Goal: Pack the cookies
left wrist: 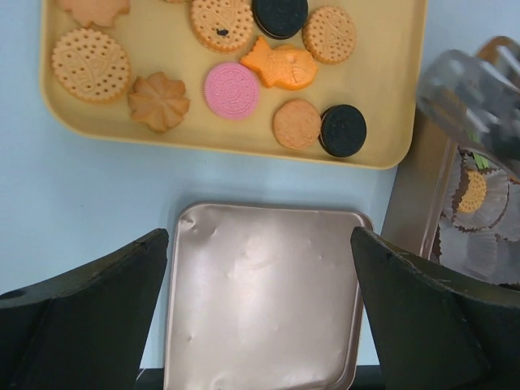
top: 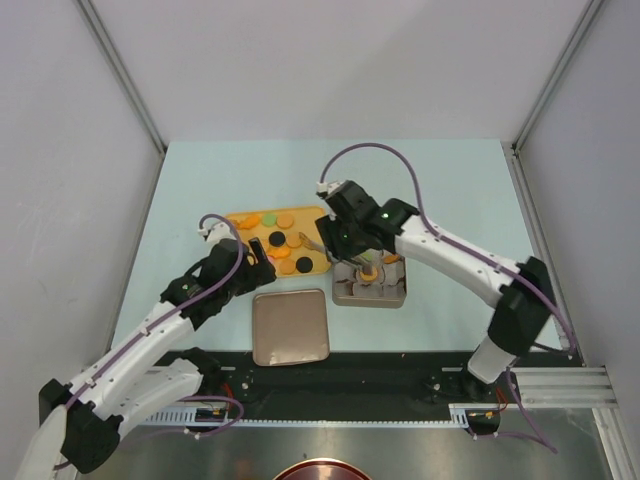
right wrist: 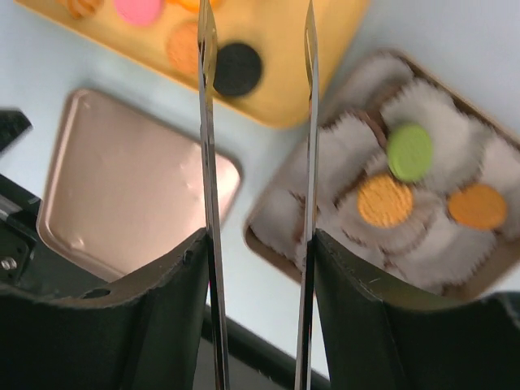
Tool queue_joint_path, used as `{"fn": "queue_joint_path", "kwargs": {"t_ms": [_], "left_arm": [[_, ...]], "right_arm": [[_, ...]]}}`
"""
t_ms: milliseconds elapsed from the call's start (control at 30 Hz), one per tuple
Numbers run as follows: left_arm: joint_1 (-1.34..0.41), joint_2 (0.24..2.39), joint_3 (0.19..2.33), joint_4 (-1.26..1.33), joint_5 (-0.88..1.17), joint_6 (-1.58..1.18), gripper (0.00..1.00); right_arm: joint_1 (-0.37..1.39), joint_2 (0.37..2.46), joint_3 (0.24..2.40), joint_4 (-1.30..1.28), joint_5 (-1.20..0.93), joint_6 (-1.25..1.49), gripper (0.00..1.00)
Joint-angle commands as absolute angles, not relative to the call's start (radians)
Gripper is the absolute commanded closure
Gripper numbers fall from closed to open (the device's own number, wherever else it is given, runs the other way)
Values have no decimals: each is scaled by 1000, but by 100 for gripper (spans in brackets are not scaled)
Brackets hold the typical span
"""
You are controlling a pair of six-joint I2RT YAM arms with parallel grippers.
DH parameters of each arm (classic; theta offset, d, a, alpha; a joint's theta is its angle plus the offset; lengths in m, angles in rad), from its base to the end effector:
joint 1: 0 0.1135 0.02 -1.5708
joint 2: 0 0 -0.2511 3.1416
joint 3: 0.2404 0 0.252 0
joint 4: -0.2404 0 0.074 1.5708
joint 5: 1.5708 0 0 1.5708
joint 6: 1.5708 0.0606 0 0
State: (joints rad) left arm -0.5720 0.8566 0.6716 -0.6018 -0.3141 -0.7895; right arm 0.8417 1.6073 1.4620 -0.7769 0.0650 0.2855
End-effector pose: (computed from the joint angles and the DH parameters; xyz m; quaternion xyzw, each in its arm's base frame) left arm 0.1784 -0.0926 0.2240 -0.1585 0.9009 -0.1252 0.3842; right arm 0.2436 0.2668 0.2812 -0.2501 0.9138 0.1441 0.2857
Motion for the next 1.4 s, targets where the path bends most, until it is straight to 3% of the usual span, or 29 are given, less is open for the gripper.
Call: {"fn": "queue_joint_path", "kwargs": {"t_ms": [0,200,1367], "left_arm": [[-551,810,730,-672,-377,-819,0],[-515,782,709,-678,-357,-801,0],[-511,805,696,-655,-353,-778,0]], "right_arm": [[867,1756,1664,-764,41,244,44],[864,1916,1822,-805,34,212,44],[833,2111,1885,-842,17,192,44]]}}
